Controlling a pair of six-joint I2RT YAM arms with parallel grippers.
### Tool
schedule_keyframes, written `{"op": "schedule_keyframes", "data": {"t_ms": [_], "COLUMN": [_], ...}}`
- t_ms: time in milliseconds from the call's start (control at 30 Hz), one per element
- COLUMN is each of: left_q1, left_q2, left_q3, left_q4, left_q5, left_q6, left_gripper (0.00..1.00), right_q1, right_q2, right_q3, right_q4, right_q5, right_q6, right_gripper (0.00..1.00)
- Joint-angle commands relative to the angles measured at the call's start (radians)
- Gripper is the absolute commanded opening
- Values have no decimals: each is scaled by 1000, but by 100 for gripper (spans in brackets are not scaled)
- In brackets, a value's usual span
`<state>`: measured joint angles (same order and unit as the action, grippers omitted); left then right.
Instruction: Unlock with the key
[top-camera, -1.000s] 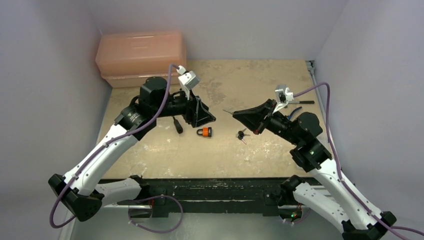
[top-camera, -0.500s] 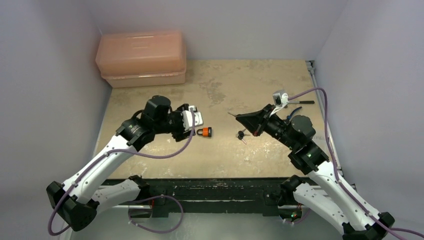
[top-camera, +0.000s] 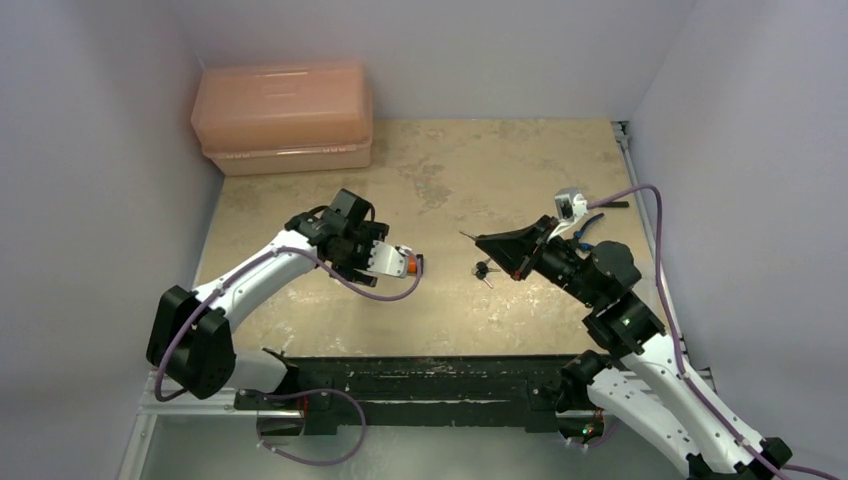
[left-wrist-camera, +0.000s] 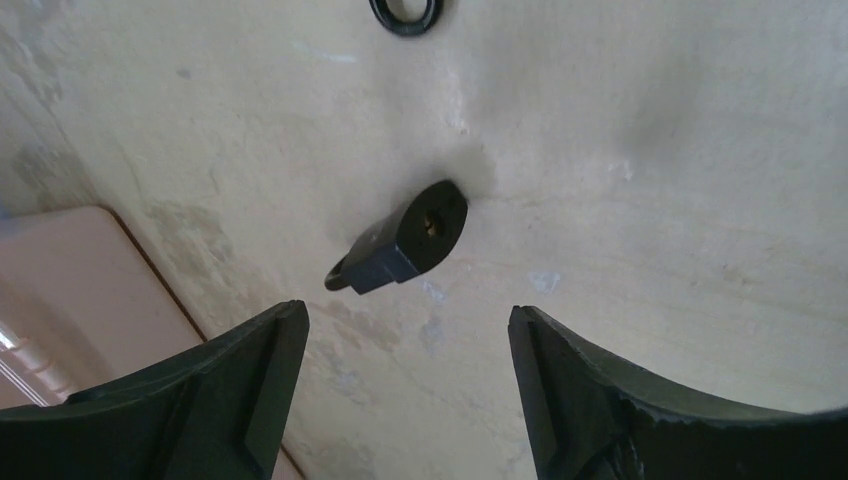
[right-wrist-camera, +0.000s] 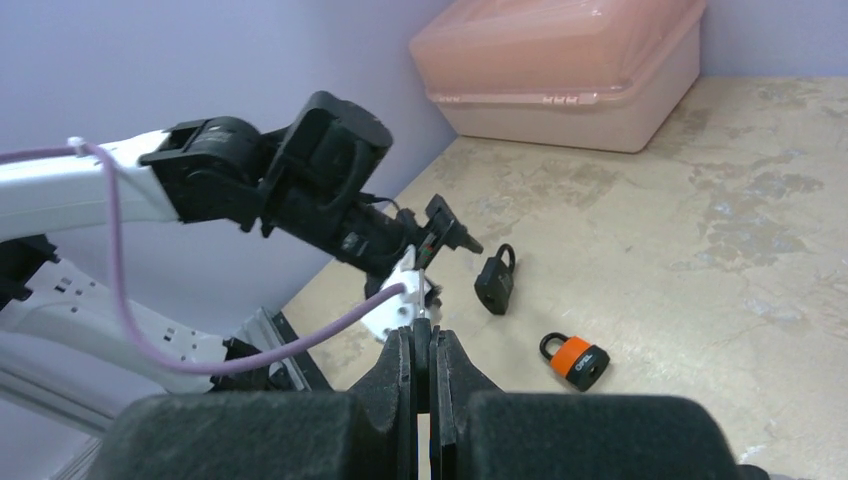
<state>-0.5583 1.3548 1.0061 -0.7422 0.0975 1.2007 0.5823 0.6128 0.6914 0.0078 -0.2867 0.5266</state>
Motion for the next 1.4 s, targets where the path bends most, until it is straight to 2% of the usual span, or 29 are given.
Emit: {"op": "schedule_keyframes", "data": {"t_ms": [0,300,633,967,1000,1100,1200,1333,1367], "left_q1": [67,151,169,172,173,172,173,173,173], "left_q2": [38,181,250,291,293,303,302,292,290], "left_q3": [0,35,27,5,6,11,10,33,42], "left_q4": [54,138,188,187,181,178,168,135,126], "left_q5": [-75,39,45,61,65,76,93,132,142], "left_q6": [150,180,270,318,318,274,259,238,232], "left_gripper": [81,82,82,73,71,57,36,0,0], "right_q1": [1,1,1,2,2,1,1,1,2], "right_q2": [-38,-95,-123,-122,-124,-125,-125,-127,-128], "right_q3": [-20,-25,-27,-29,-28,-29,-30,-32,-33], "right_q4": [30,-2,-37,-50,-52,-54,-52,-55,-55], "right_q5": [-53,-87,-111,-132,-133,-139,-151,-152,-152], "right_q6": [36,39,32,16,15,9,5,6,7], "right_gripper": [0,0,0,0,0,0,0,0,0]}}
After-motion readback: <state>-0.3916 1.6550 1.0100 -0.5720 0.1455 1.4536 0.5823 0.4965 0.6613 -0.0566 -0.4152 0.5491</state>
